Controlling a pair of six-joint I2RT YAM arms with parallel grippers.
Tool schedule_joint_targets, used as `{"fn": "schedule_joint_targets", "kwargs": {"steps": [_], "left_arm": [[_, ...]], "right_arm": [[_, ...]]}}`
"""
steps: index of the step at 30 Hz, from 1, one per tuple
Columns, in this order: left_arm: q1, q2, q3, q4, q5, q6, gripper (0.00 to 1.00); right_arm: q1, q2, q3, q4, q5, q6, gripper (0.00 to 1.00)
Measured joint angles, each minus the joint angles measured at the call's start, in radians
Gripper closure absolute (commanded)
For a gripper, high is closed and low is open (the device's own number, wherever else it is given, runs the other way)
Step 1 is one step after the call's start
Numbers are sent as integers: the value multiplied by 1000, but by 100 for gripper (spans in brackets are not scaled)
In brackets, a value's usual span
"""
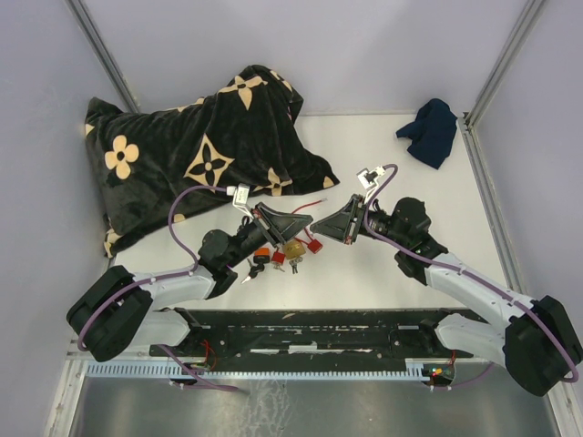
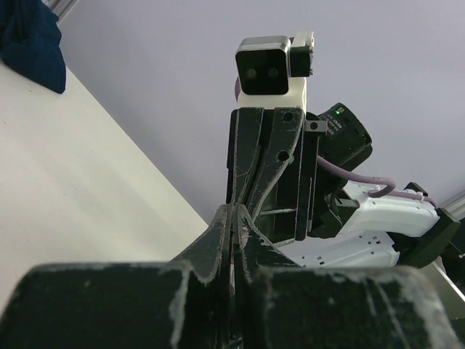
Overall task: Unlock with the key
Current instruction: Adjust the key.
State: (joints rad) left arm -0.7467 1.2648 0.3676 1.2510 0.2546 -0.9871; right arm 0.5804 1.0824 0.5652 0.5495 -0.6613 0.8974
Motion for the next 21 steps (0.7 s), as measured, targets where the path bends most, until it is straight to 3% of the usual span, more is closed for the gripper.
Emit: {"fn": "schedule_joint_targets", "kwargs": {"steps": [4, 11, 13, 15, 21], "left_arm": [[-3, 0, 0, 6, -13, 0, 96], [-6, -11, 0, -38, -64, -5, 57], [-6, -38, 0, -108, -93, -5, 43], [-6, -73, 2, -188, -122, -1, 35], [-6, -130, 115, -571, -210, 2, 30]], "right_arm": [[-1, 4, -5, 23, 1, 6, 98], [-10, 5, -7, 25, 6, 3, 98], [-24, 5, -9, 14, 6, 2, 98], [-44, 1, -19, 2, 6, -5, 98], [-100, -31, -40, -96, 16, -61, 98]]}}
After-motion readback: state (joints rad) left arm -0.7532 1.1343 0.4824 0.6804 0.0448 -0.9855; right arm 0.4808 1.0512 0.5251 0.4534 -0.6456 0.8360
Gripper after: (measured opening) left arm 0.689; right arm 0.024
